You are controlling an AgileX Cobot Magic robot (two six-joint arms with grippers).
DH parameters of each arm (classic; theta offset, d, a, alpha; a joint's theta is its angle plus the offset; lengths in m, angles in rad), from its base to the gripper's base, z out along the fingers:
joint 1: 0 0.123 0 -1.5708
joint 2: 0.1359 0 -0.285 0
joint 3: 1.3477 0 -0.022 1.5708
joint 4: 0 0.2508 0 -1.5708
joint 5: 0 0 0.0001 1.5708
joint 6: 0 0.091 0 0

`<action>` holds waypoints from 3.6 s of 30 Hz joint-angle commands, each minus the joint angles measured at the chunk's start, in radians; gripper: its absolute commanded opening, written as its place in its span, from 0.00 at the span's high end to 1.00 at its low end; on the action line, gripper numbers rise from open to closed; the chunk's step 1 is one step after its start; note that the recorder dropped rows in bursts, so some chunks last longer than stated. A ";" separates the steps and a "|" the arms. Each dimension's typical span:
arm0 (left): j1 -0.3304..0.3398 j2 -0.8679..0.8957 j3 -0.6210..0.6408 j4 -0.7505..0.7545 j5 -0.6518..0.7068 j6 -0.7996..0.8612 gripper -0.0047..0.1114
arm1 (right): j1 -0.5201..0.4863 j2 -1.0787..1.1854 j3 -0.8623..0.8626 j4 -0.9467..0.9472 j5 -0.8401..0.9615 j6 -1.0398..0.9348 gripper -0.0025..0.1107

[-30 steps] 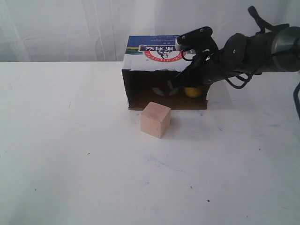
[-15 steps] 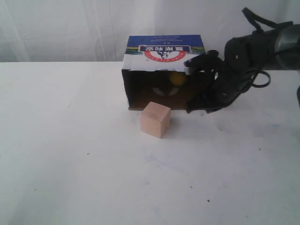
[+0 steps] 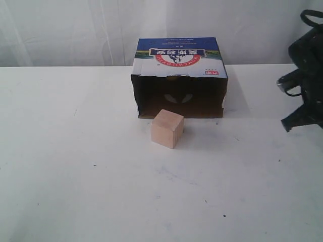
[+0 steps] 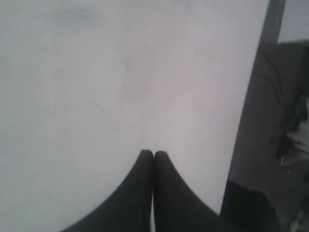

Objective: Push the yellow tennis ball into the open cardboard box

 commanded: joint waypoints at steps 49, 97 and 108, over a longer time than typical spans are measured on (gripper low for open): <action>-0.004 -0.005 0.002 -0.005 -0.001 -0.003 0.96 | -0.091 -1.643 0.731 0.340 -0.758 -0.153 0.98; -0.003 -0.002 0.002 -0.005 -0.003 -0.003 0.96 | -0.199 -1.907 1.307 0.509 -0.747 -0.162 0.98; -0.001 -0.003 0.002 -0.005 0.081 -0.040 0.96 | -0.199 -1.907 1.307 0.509 -0.747 -0.162 0.98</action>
